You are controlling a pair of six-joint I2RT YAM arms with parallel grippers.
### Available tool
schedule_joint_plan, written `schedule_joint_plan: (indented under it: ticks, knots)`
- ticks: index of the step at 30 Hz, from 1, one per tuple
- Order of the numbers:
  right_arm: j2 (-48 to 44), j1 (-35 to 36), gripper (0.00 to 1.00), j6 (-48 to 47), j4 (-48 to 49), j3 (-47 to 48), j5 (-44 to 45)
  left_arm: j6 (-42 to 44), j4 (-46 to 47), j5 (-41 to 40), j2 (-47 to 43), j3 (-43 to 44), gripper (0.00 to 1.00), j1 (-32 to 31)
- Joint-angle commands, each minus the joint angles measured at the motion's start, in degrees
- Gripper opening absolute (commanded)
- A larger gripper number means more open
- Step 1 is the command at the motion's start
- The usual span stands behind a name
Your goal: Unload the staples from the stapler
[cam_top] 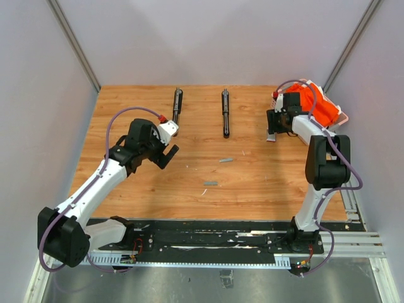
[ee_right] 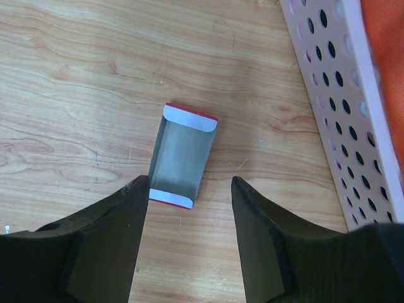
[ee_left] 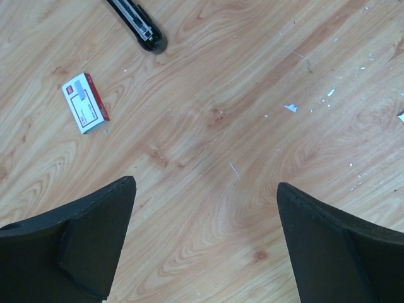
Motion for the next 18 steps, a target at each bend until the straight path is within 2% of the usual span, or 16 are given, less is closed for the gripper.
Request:
schedule_joint_plan:
  ticks: [1, 12, 18]
  knots:
    - [2.10, -1.42, 0.56, 0.43, -0.79, 1.43, 1.53, 0.54, 2.41, 0.72, -0.36, -1.11, 0.98, -0.04]
    - [3.66, -1.43, 0.56, 0.43, -0.76, 2.33, 3.78, 0.66, 2.88, 1.66, -0.19, -1.73, 0.98, -0.05]
    - [6.29, -1.45, 0.56, 0.43, -2.37, 4.02, 1.93, 0.51, 3.30, 1.04, -0.17, -1.78, 0.98, -0.04]
